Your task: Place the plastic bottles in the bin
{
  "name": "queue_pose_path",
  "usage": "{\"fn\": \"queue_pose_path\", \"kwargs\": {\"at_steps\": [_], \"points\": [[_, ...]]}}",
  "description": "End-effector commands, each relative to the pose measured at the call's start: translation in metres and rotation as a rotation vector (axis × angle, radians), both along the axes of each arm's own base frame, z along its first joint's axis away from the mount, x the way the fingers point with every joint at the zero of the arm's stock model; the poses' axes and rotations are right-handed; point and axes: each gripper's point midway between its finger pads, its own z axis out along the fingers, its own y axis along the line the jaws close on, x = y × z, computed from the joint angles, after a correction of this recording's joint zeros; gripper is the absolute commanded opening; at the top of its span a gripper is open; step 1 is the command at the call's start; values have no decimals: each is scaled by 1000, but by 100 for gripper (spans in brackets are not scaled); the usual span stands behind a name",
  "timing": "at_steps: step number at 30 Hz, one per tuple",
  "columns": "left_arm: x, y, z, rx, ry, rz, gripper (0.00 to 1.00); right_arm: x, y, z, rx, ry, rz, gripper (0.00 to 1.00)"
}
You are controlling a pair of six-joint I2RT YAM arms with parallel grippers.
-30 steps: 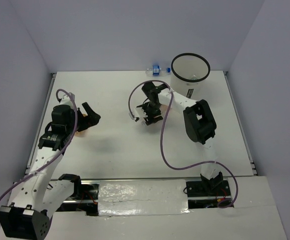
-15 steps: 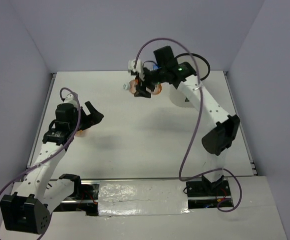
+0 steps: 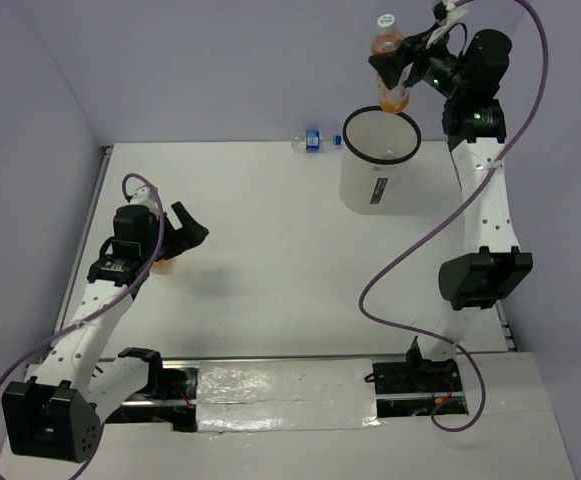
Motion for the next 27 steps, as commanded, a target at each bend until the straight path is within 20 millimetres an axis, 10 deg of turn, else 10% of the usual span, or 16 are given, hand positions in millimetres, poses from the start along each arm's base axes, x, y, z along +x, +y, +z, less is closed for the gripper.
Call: {"fn": "queue_pose_path", "kwargs": {"at_steps": [1,11,27], "points": [[11,0,16,-3,-48,1,99,27,-32,12,159,-6,-74,42],[19,3,24,35,-36,-7,99,97,-80,-67,220,108,-156,59],[20,8,18,67,-6,-1,99,116,-63,-142,227,244,-141,78]]}}
